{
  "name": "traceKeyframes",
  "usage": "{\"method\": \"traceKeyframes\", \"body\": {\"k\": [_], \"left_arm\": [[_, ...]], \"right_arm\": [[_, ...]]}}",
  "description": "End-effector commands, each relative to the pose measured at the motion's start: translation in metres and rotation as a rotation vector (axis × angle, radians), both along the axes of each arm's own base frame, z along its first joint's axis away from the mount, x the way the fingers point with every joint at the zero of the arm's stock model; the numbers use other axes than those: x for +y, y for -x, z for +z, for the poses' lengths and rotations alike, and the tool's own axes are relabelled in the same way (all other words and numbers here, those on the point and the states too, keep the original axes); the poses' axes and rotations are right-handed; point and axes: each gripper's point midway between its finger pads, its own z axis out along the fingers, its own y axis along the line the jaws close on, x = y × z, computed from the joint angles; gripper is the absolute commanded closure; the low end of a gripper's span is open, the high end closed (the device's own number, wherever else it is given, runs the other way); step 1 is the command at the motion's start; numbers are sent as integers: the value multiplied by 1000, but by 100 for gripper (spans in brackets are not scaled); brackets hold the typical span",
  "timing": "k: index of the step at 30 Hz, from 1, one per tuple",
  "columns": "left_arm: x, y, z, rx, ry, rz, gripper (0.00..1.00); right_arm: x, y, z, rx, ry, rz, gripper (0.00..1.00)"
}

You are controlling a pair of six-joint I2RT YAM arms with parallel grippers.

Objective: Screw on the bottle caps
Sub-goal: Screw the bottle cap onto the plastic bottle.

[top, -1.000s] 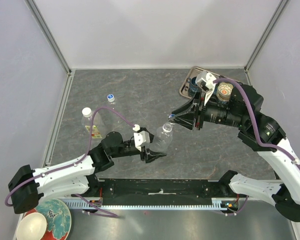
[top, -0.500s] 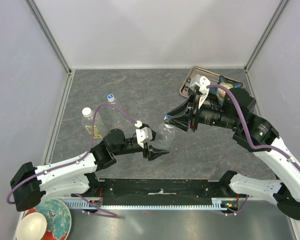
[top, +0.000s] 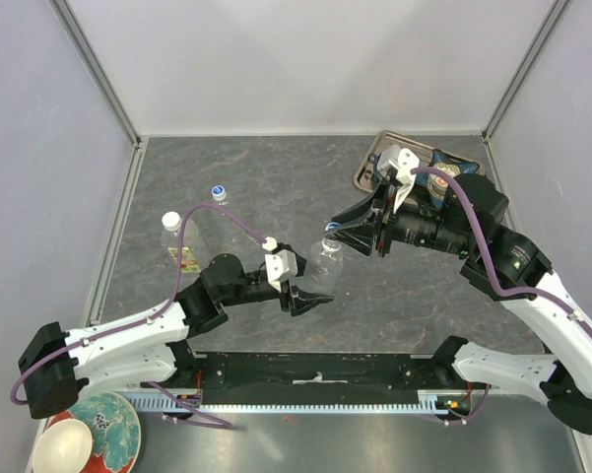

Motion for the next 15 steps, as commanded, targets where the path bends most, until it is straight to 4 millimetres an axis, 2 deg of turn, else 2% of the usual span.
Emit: {"method": "traceKeyframes", "body": {"k": [1,5,8,15], "left_arm": [[3,5,47,-58,140,-9,98],[6,3,50,-61,149,-1,98],[10,0,55,-71,160,11,98],[21,-8,58,-71,172,50,98]], "right_arm": [[12,8,-4,5,17,78,77],[21,23,-16,-7,62,150,77],[20,28,-26,-20,111,165,77],[10,27,-21,-39,135,130,78]]}}
